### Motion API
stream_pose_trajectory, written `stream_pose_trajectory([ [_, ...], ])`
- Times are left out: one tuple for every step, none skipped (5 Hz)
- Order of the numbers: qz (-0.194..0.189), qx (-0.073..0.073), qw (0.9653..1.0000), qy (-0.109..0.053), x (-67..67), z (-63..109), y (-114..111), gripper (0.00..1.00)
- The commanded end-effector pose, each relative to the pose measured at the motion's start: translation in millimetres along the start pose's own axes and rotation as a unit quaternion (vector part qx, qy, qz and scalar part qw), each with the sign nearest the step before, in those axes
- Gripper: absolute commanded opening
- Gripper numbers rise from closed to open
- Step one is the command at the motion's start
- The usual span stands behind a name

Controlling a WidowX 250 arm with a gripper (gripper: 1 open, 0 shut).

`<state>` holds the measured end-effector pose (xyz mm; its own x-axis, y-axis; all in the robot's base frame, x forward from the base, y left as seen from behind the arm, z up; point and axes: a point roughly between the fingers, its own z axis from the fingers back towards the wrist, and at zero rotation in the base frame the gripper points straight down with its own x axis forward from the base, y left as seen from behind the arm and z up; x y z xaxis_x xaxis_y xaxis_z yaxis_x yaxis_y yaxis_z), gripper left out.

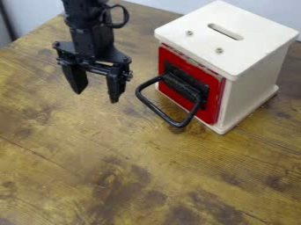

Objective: Close the drawer

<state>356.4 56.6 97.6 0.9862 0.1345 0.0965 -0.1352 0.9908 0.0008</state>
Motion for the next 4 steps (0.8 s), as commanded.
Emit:
stream_pose_trajectory([
  [0.001, 0.003, 0.9997, -0.025, 2.7, 12.9, 3.9, 1.00],
  [0.001, 0.003, 0.9997, -0.026, 2.0, 14.1, 4.6, 1.00],
  [0.003, 0.002, 0.9996, -0.029, 1.7, 15.4, 5.6, 1.00],
  [0.004, 0.001, 0.9994, -0.033, 2.5, 17.3, 7.1, 1.00],
])
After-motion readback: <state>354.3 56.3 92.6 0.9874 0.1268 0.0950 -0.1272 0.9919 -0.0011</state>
